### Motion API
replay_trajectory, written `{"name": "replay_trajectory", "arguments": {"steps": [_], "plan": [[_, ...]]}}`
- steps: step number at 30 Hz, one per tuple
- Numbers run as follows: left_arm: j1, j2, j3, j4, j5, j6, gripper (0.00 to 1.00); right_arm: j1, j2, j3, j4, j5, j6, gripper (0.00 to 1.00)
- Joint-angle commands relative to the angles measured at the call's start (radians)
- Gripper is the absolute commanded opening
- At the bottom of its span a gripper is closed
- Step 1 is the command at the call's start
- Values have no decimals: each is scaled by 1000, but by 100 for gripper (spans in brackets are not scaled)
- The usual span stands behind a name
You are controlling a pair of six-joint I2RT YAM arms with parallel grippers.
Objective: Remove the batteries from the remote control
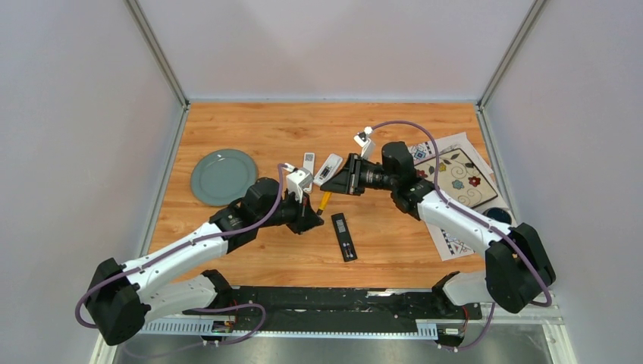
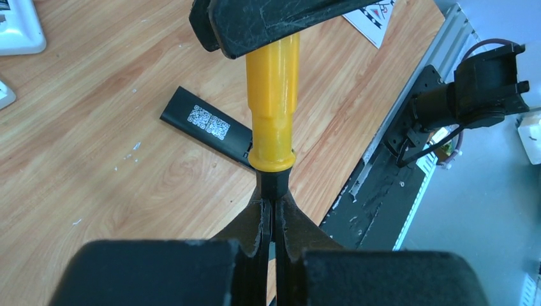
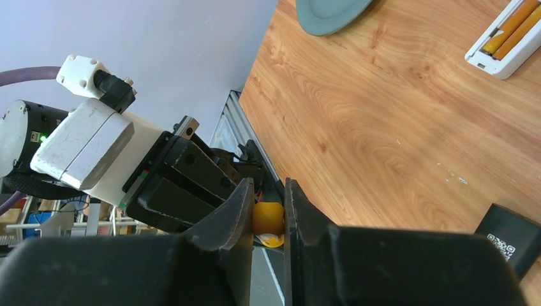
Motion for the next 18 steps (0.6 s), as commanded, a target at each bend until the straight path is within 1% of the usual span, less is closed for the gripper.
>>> {"name": "replay_trajectory", "arguments": {"steps": [1, 6, 7, 8, 9, 10, 11, 12, 13, 14, 16, 17, 18], "plan": [[-4, -24, 68, 44, 21, 19, 0, 4, -14, 60, -39, 27, -54, 0], [-4, -40, 94, 10, -14, 27, 0, 5, -62, 92, -137, 85, -132, 0], [-4, -41, 97, 4, -28, 26, 0, 5, -69, 100, -156, 96, -139, 13], [-4, -41, 115, -34, -52, 24, 0, 5, -72, 103, -173, 107, -142, 23], [-4, -38, 126, -55, -103, 22, 0, 5, -80, 102, -168, 107, -136, 42], [-4, -38, 135, -63, -109, 27, 0, 5, -86, 97, -153, 107, -130, 53], [-4, -37, 145, -68, -109, 33, 0, 5, -92, 90, -141, 110, -108, 61], [-4, -37, 148, -69, -112, 39, 0, 4, -104, 80, -129, 114, -97, 73], [-4, -35, 151, -69, -111, 41, 0, 5, -108, 64, -103, 120, -85, 79], [-4, -34, 152, -59, -105, 42, 0, 5, -106, 60, -92, 114, -77, 81], [-4, -27, 155, -51, -85, 44, 0, 5, -85, 68, -87, 102, -68, 76], [-4, -26, 160, -51, -80, 47, 0, 8, -76, 70, -79, 88, -65, 72], [-4, -21, 163, -52, -68, 52, 0, 8, -63, 68, -69, 84, -50, 60]]}}
